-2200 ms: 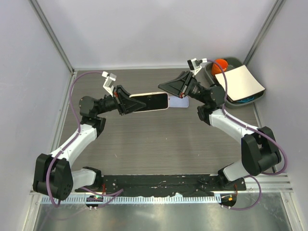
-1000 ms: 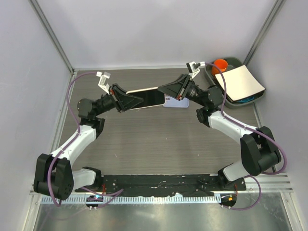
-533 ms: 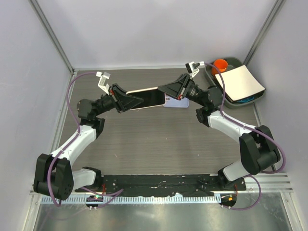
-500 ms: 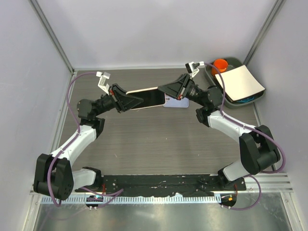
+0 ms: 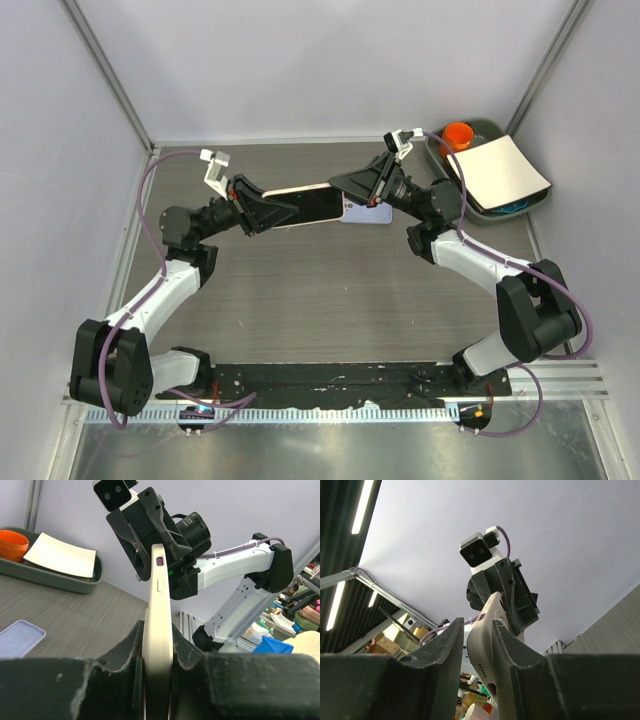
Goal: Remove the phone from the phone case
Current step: Remove the phone case from the phone.
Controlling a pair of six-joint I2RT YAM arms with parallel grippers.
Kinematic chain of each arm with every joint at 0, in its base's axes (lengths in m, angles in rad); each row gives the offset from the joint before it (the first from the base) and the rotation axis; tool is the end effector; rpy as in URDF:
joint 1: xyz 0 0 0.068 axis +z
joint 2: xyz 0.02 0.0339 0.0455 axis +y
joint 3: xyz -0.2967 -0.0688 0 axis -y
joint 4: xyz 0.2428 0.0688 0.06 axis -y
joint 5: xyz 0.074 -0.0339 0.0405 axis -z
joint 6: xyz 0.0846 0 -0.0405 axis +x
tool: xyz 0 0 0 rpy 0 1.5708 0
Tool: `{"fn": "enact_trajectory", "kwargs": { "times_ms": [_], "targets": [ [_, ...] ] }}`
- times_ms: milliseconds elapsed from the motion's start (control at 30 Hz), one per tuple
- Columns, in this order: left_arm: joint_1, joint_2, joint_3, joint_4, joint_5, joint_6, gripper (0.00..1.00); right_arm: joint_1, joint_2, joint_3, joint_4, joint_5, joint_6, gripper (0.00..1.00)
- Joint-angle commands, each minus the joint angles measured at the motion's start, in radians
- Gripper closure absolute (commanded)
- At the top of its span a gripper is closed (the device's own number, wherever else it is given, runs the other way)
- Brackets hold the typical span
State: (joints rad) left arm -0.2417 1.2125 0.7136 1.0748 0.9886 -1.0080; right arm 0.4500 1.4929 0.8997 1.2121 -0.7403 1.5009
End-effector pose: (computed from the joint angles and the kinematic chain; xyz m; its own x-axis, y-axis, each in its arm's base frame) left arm 0.2345 -0.1306 0.3935 -0.4045 -0.3793 -0.8322 0.8803 0.0851 -0.4666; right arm 0.2840 0.2005 0.4025 -0.7774 0.4424 -0.4472 -0.5781 -0.2220 0.7852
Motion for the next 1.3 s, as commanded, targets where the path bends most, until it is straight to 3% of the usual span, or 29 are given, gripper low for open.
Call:
{"fn": "enact_trajectory", "kwargs": {
  "times_ms": [0, 233, 400, 633, 800, 1267],
  "targets": [
    [0.001, -0.021, 0.000, 0.056, -0.016, 0.037, 0.99, 0.012, -0.017, 0.015, 0.096, 0.019, 0.028, 0.66],
    [0.001, -0.024, 0.000, 0.054, -0.015, 0.040, 0.99, 0.015, -0.016, 0.019, 0.095, 0.015, 0.028, 0.82],
    [-0.001, -0.025, 0.001, 0.054, 0.015, 0.069, 0.99, 0.016, -0.016, 0.016, 0.107, 0.021, 0.071, 0.84],
    [-0.039, -0.044, 0.010, 0.056, 0.182, 0.198, 0.99, 0.018, -0.020, 0.001, 0.109, 0.053, 0.168, 0.88],
    [-0.050, -0.053, 0.024, 0.056, 0.243, 0.230, 0.99, 0.021, -0.019, -0.033, 0.078, 0.085, 0.174, 0.99],
    [-0.093, -0.074, 0.053, 0.065, 0.350, 0.212, 1.00, 0.033, 0.020, -0.045, 0.021, 0.102, 0.153, 0.99]
  ]
}}
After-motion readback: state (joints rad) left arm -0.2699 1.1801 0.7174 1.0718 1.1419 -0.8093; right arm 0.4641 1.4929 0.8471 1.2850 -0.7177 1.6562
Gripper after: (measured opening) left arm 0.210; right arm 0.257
